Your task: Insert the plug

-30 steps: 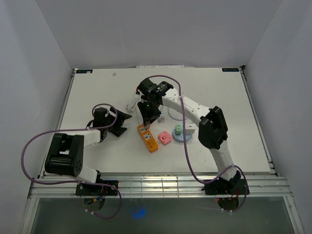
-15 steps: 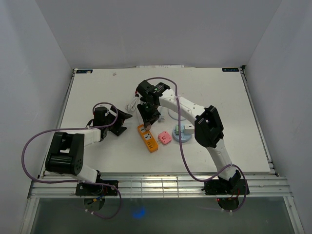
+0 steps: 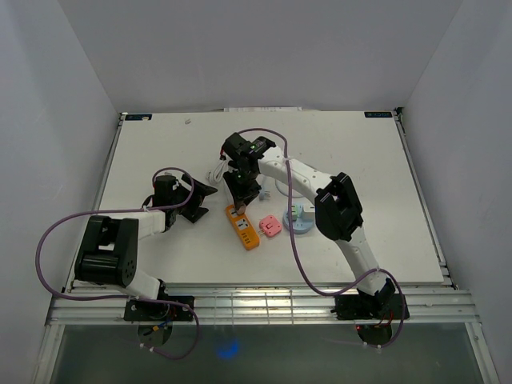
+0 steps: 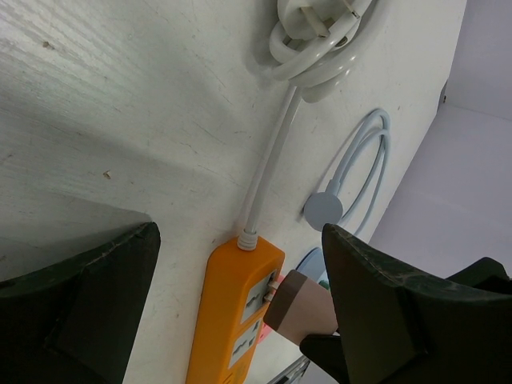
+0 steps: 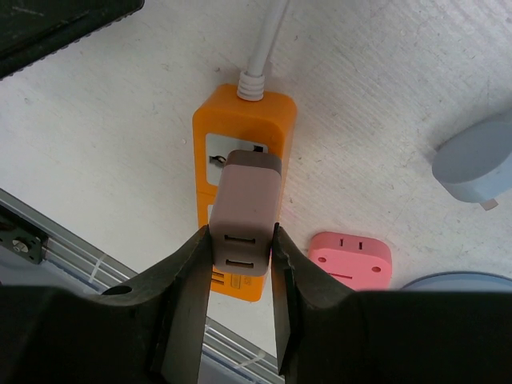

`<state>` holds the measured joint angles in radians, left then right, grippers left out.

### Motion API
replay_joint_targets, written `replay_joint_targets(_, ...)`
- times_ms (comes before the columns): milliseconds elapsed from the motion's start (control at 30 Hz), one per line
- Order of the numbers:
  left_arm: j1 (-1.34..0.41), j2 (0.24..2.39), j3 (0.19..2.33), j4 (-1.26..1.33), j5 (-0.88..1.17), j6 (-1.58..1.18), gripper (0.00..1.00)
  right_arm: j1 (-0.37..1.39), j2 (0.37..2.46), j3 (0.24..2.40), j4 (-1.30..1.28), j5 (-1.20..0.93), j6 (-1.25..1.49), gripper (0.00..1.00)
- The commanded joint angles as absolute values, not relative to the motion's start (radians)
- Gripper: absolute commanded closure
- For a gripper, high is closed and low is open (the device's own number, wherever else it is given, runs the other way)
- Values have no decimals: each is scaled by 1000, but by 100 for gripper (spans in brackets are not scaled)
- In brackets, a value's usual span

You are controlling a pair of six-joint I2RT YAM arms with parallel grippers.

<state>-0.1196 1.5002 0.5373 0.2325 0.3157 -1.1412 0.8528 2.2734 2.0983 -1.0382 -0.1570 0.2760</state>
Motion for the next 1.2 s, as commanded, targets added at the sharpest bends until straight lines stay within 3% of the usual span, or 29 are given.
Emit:
replay_joint_targets(0,-117,1509,551,212,313,-1118,7,856,2281,2135,-1051,-155,256,92)
replay_joint_targets(567,-123,1532,552,233,337,-1106,7,888,2356,2169,-1223,182,262,92)
replay_joint_targets(733,-135,1539,552,241,337,-1111,7,890,2335,2077,-1178,158,253,92)
replay_joint_targets(1100,-140,1520,537,241,331,-1086,7,881,2359,2083,-1141,51,212,92)
replay_joint_targets(1167,-138,1506,546,226,318,-1069,6,876,2312,2076,-1096,23,212,87)
